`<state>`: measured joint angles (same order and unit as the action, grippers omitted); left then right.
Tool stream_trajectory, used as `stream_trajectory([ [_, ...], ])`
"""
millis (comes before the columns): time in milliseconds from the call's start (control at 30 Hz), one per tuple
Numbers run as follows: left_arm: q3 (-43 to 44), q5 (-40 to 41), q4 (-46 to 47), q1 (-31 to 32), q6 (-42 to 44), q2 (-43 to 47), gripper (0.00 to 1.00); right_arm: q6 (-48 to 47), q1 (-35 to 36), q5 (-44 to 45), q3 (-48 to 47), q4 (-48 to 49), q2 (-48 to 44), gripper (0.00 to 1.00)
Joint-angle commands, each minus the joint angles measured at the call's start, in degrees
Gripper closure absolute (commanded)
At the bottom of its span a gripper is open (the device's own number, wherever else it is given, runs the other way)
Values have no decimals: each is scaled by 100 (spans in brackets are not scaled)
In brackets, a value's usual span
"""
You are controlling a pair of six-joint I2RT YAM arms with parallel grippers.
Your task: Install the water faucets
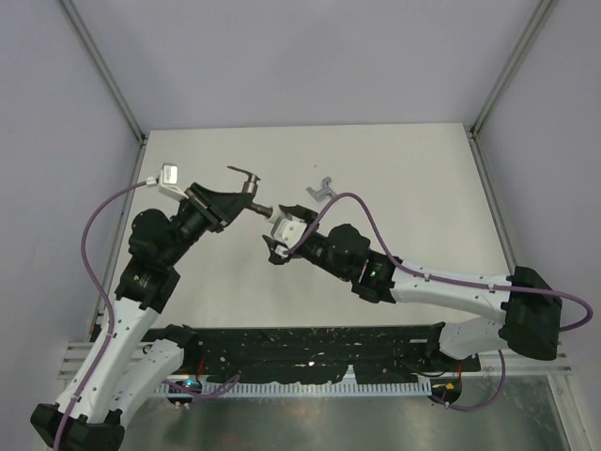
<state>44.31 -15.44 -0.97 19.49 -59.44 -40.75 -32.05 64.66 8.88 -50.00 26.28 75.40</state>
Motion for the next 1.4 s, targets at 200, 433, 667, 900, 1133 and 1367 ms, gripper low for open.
stream_trajectory([
  [200, 235, -653, 1293, 12, -393, 50, 100, 41, -173, 352, -98, 615, 221, 37],
  [433, 271, -1004, 1740, 11, 81, -20, 100, 1006, -586, -1702, -502, -578, -209, 70],
  [667, 8, -1750, 3362, 3, 1574, -170, 100, 4081, -2008, -5698, -854, -13, -184, 90],
  [900, 15, -3174, 5079, -111, 1998, -644, 100, 6972, -2467, -7347, -1442, 861, 528, 95],
  [1133, 112, -2379, 4127, -208, 2181, -478, 100, 7777, -2862, -6963, -1109, 1399, 494, 48],
  [1367, 341, -629, 1392, -208, 2122, 128, 100, 4262, -2784, -5022, -1100, -1448, -586, 10],
])
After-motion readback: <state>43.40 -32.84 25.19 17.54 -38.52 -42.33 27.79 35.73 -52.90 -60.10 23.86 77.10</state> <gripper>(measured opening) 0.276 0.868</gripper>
